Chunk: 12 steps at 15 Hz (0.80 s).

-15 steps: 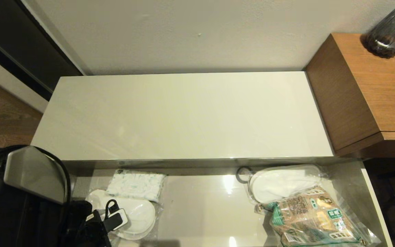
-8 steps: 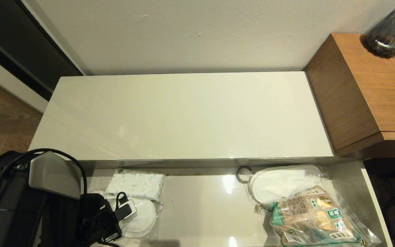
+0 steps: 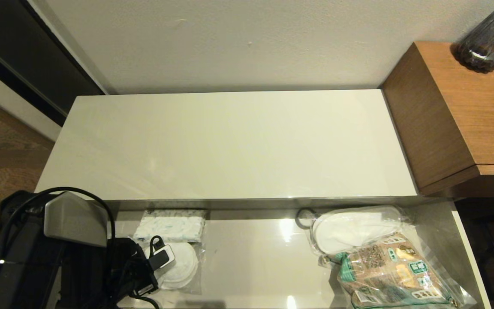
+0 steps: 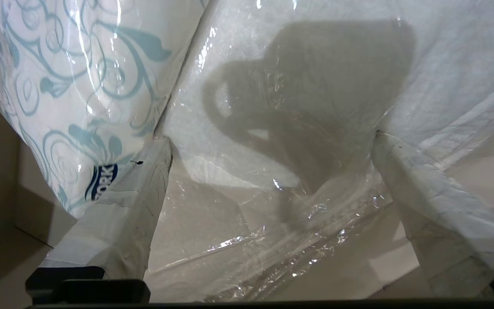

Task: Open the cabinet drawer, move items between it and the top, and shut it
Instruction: Take out the disposable slippers from the drawer

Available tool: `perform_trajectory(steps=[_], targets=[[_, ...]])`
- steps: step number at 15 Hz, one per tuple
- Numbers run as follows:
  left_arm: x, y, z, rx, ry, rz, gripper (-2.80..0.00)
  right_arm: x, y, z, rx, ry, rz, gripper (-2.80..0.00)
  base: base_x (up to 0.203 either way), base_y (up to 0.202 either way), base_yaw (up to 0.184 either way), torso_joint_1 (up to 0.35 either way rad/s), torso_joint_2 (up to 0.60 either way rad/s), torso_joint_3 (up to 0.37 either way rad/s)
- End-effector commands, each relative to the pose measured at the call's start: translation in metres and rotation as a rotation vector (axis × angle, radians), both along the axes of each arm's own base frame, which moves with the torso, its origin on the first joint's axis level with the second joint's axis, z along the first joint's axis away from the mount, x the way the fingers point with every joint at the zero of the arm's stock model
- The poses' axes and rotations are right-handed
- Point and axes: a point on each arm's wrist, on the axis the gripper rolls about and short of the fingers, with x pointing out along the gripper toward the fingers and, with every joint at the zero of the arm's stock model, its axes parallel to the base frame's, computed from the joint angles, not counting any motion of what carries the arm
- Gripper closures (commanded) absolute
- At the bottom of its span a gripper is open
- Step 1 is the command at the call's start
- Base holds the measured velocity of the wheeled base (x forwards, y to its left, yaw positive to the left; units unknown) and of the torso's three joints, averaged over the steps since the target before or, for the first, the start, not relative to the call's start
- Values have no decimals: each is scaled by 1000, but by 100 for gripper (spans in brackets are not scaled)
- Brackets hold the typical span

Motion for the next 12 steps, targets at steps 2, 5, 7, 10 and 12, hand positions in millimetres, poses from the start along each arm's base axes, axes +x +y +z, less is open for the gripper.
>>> perform_trajectory(steps=[2, 5, 7, 10, 12], targets=[[4, 0, -1, 4, -20, -1, -280, 0, 0, 0, -1, 0, 1, 0, 0, 0, 0, 0, 0, 0], [2, 0, -1, 5, -12, -3, -280, 0, 0, 0, -1, 1, 1, 0, 0, 0, 0, 0, 0, 0], [-1, 0, -5, 6, 9, -3, 0, 0, 0, 0, -1, 0, 1, 0, 0, 0, 0, 0, 0, 0], [2, 0, -8, 3, 4, -5, 0, 0, 0, 0, -1, 1, 1, 0, 0, 0, 0, 0, 0, 0], [2, 0, -5, 0, -3, -7, 0, 0, 0, 0, -1, 0, 1, 0, 0, 0, 0, 0, 0, 0]])
